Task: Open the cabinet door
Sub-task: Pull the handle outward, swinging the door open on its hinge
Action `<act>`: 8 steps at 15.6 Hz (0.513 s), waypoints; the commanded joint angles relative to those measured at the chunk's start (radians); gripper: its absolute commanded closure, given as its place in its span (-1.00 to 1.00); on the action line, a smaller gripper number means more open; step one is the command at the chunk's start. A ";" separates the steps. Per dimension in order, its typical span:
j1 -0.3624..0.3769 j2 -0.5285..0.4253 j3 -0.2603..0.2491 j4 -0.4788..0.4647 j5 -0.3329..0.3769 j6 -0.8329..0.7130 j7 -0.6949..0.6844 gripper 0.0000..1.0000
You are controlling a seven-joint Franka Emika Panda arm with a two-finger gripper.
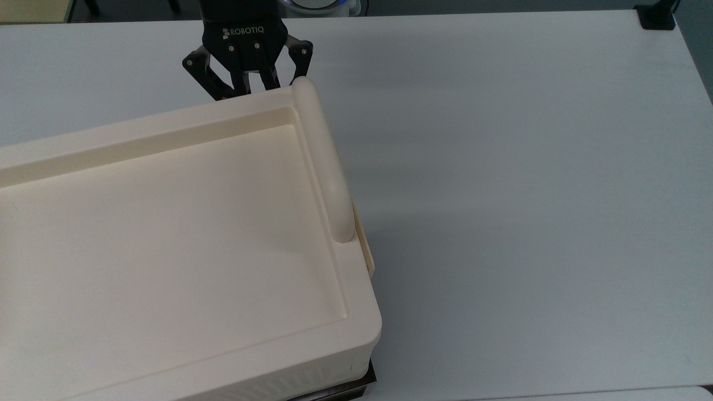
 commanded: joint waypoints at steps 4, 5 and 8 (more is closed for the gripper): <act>-0.076 -0.081 -0.006 -0.018 0.011 -0.211 -0.063 0.99; -0.090 -0.084 -0.006 -0.018 0.010 -0.230 -0.066 0.98; -0.113 -0.088 -0.006 -0.018 0.005 -0.277 -0.070 0.98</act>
